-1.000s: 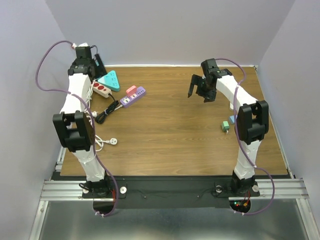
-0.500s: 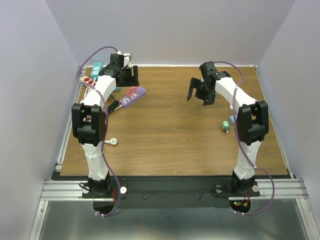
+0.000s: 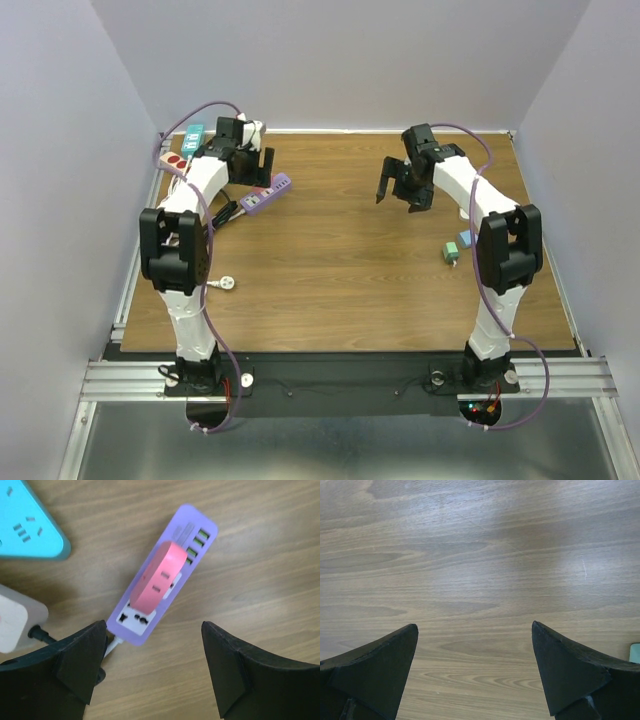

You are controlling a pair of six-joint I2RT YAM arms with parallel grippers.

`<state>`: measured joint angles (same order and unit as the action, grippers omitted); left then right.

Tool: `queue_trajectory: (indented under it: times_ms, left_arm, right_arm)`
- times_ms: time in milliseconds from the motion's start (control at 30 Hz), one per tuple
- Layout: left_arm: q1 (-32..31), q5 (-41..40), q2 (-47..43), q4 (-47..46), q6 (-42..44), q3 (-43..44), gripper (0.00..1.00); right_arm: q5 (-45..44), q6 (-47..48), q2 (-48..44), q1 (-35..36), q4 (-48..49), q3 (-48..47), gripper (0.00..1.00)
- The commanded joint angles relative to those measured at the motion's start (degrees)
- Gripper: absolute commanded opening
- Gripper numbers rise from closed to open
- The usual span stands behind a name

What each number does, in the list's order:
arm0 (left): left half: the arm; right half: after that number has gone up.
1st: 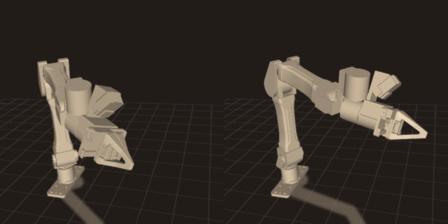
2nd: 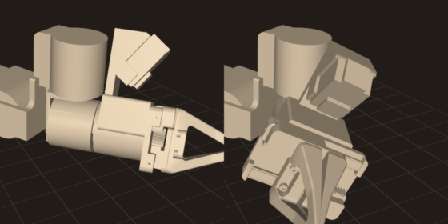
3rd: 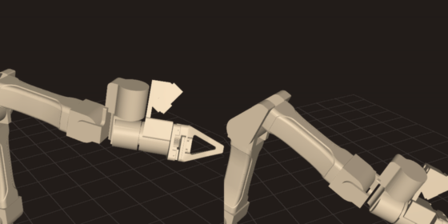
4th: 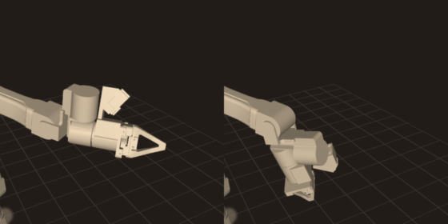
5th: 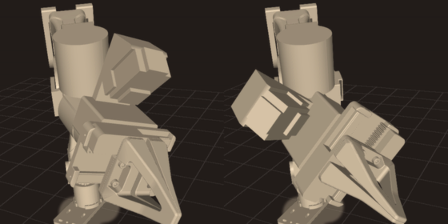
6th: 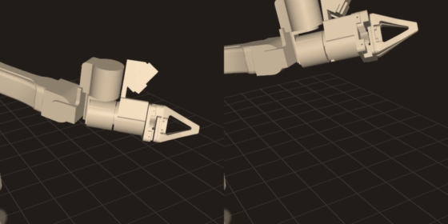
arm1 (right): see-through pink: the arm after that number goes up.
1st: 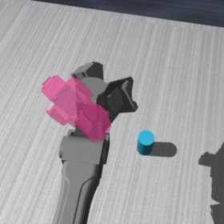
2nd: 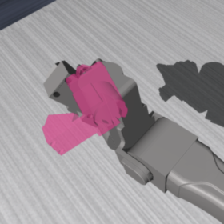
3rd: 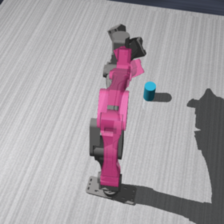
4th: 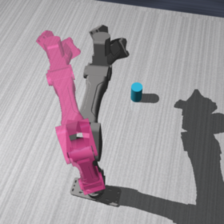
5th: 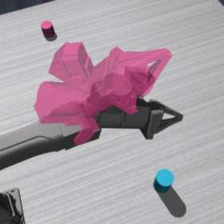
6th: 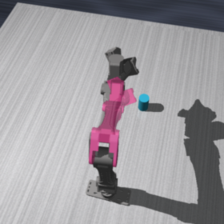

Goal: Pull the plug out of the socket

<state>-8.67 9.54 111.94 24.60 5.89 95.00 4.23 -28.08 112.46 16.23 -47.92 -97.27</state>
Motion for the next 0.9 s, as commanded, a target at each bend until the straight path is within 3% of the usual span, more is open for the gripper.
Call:
queue_trajectory:
  times_ms: [0, 200, 467, 867]
  left_arm:
    - [5.05, 4.6, -7.0, -1.74, 2.99, -4.46, 0.88]
    - [6.65, 11.8, -5.87, -0.88, 4.65, -3.87, 0.88]
    - [4.89, 6.47, 0.03, 0.8, 2.9, 0.62, 0.88]
    - [4.1, 6.99, 5.57, 1.15, 1.93, 1.33, 0.88]
  right_arm:
    - [-1.5, 0.65, -3.3, 0.47, 0.9, 1.47, 1.0]
    - [-0.98, 0.92, -2.78, 0.56, 0.81, 1.21, 1.0]
    - [-1.07, 1.36, -2.43, 0.47, 0.81, 0.42, 1.0]
    - [-1.68, 1.36, -3.04, 0.56, 0.81, 0.68, 1.0]
